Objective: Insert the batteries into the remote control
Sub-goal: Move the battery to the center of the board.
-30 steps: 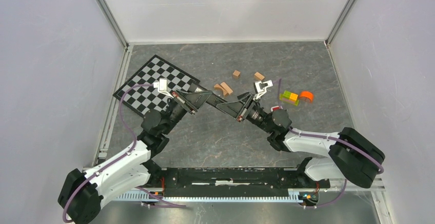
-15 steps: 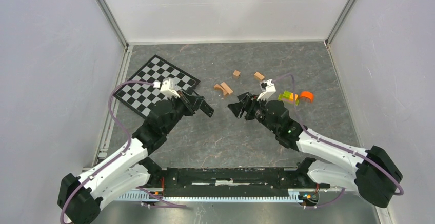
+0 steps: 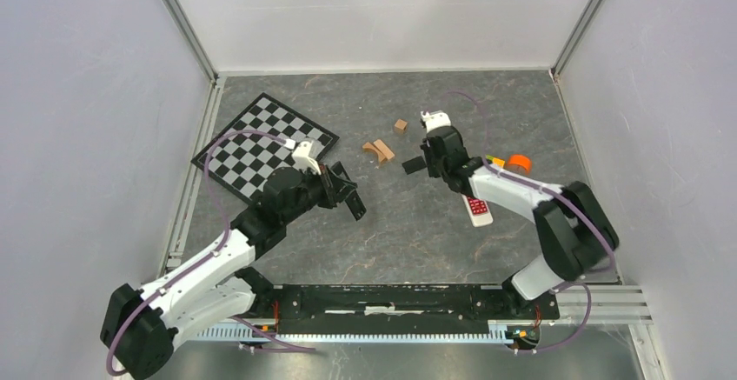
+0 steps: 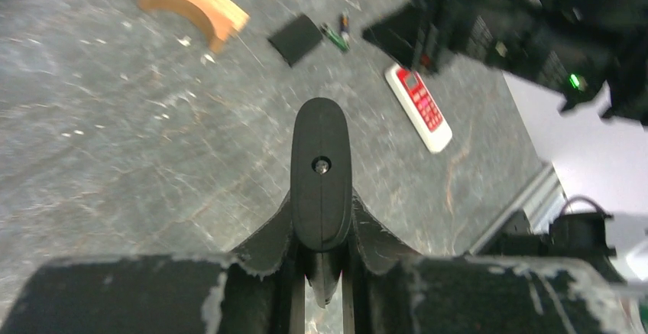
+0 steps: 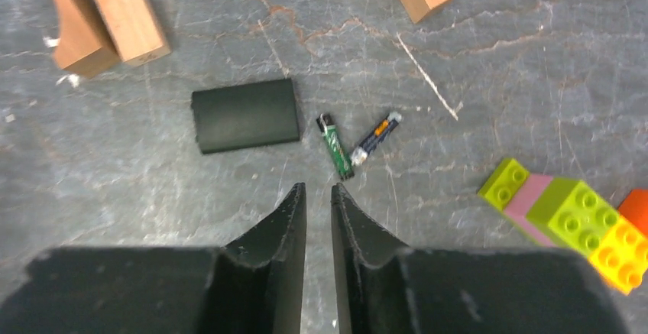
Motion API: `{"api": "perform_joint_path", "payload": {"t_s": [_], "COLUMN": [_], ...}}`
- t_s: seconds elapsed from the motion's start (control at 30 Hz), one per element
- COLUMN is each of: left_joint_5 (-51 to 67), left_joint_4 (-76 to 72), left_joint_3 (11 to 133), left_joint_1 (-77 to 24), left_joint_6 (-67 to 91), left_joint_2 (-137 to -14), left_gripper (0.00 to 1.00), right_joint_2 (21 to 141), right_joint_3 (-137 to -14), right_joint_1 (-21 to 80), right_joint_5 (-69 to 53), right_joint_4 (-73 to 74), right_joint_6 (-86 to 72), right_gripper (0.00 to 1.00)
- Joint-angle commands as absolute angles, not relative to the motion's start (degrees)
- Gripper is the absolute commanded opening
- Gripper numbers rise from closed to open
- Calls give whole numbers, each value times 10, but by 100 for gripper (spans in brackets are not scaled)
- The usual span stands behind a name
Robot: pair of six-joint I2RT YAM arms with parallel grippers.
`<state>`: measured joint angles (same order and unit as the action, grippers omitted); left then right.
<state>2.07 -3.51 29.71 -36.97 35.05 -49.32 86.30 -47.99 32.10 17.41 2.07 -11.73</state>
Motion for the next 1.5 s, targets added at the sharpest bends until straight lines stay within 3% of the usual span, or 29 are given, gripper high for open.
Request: {"api": "perform_joint_path", "payload": {"t_s": [0.0, 0.63, 0.93, 1.17, 1.47], "left_joint_5": [142, 164, 184, 208, 322], "left_joint_4": [-80, -78, -93, -116, -293], "left_joint_3": [324, 338, 323, 319, 260], "left_joint_1": [-367, -360, -359, -359, -359], "left_joint_6": [313, 298, 303, 312, 363], "left_joint_2": [-526, -560, -544, -541, -536], "left_gripper": [2, 2, 2, 2, 2], "right_joint_2": [947, 1077, 1093, 1052, 890], "right_joint_3": [-559, -641, -645, -604, -413], "right_joint_1": [310, 276, 254, 253, 284], "right_joint_5": [193, 148, 70, 62, 37], "right_joint_4": [39, 90, 155, 144, 92], "right_joint_6": [-51, -33, -52, -58, -118], "right_gripper": [21, 30, 17, 10, 10]}}
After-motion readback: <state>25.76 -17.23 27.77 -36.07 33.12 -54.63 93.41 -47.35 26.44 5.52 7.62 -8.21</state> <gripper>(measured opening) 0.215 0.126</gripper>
